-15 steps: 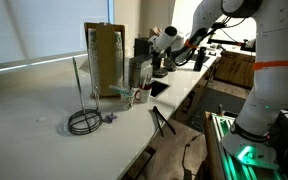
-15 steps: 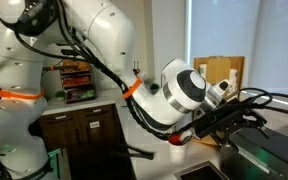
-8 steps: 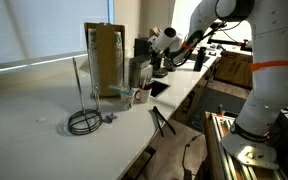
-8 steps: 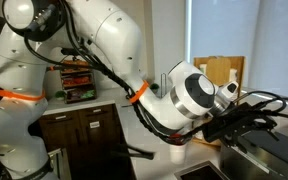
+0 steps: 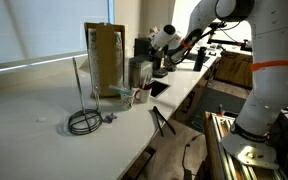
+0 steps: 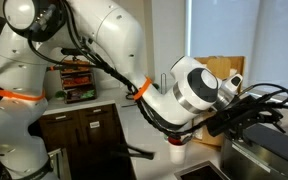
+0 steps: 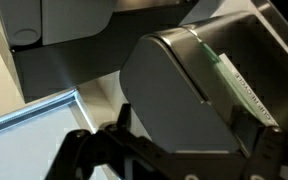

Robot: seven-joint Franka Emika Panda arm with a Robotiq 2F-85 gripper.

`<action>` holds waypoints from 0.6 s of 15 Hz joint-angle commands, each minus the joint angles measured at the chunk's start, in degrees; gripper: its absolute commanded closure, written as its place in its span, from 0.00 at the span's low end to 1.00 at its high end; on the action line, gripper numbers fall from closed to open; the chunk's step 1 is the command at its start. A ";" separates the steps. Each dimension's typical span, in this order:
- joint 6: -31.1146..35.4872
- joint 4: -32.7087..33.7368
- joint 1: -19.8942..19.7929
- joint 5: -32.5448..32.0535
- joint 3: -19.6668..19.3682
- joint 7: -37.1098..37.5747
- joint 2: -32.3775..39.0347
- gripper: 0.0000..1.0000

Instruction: Open the lid of the bin

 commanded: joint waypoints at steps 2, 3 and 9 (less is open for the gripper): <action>2.19 1.17 0.49 -1.32 -1.82 2.79 -0.96 0.00; 2.60 1.38 0.75 -1.88 -2.49 3.57 -1.47 0.00; 5.18 5.25 0.59 1.08 -2.39 5.35 -2.38 0.00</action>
